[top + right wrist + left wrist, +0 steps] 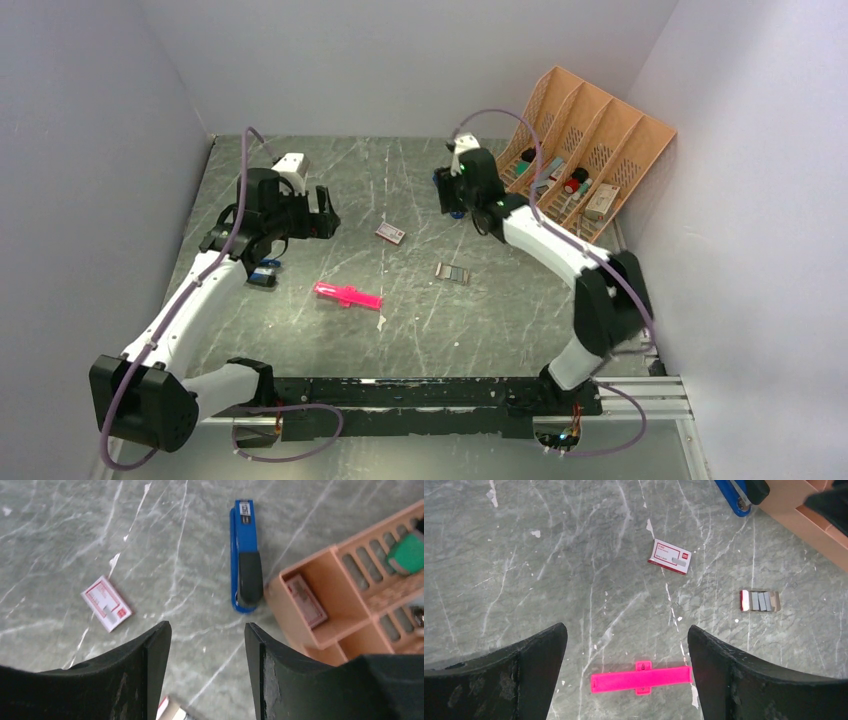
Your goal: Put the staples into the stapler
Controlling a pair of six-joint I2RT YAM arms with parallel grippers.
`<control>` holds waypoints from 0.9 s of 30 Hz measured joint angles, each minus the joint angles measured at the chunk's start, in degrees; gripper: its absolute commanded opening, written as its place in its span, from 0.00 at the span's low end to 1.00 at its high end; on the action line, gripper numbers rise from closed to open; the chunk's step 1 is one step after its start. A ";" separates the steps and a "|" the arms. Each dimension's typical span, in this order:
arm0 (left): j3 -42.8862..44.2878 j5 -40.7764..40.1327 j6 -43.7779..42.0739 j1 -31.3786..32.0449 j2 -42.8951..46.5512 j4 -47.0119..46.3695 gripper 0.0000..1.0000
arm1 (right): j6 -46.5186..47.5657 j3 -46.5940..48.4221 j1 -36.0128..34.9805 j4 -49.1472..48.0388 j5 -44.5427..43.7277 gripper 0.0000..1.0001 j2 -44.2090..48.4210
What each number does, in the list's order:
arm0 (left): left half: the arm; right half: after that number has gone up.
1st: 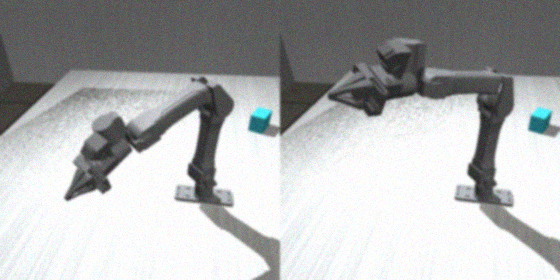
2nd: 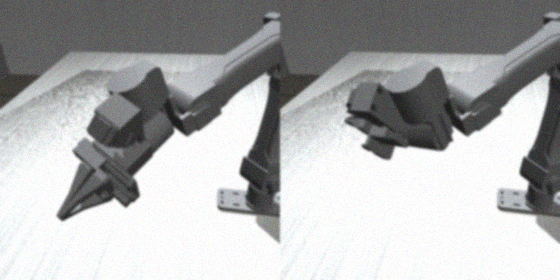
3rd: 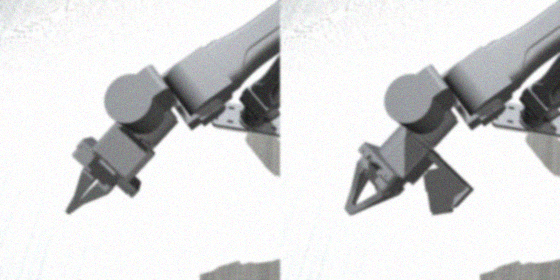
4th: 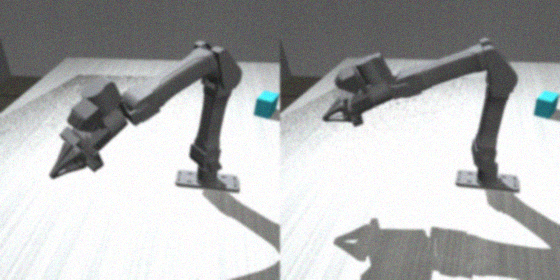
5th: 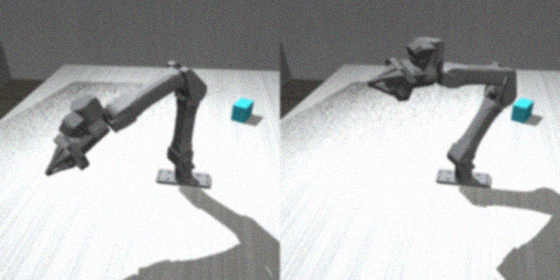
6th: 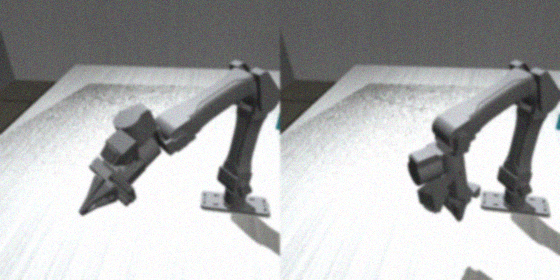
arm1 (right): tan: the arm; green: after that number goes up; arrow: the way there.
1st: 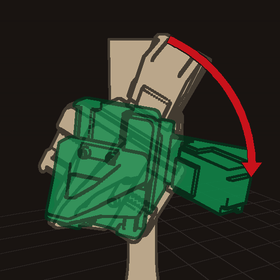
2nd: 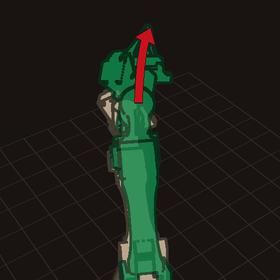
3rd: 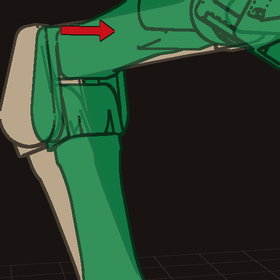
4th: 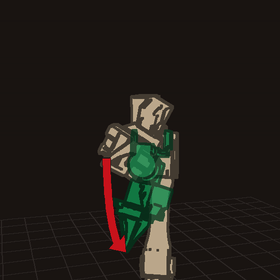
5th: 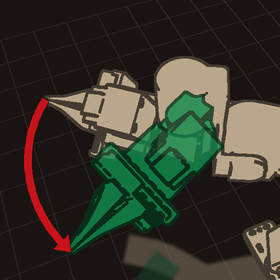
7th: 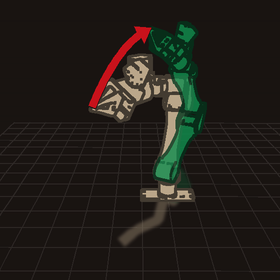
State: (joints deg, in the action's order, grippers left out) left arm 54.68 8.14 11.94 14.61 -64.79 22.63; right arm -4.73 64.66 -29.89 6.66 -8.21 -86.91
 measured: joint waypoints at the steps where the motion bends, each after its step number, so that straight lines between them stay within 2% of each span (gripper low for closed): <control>1: 0.00 0.02 -0.15 -0.22 0.00 -0.02 0.94 | 0.94 3.54 0.42 0.79 0.15 0.60 -5.51; 6: -0.37 0.35 -0.20 -1.86 0.13 -0.07 0.94 | 4.94 17.92 2.58 6.19 1.25 0.60 -20.22; 12: -1.33 1.42 -0.24 -3.54 0.39 -0.07 0.93 | 7.93 31.26 5.57 11.85 2.08 0.61 -32.41; 21: -1.57 4.48 -0.42 -6.16 0.39 -0.11 0.92 | 10.64 44.59 7.50 18.01 5.01 0.60 -42.25; 27: -1.75 5.86 -0.42 -7.06 0.39 -0.24 0.92 | 11.21 50.21 7.72 21.16 6.10 0.59 -47.19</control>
State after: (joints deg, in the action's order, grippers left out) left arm 52.93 14.00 11.53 7.55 -64.40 22.39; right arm 6.48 114.87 -22.17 27.81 -2.11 -134.10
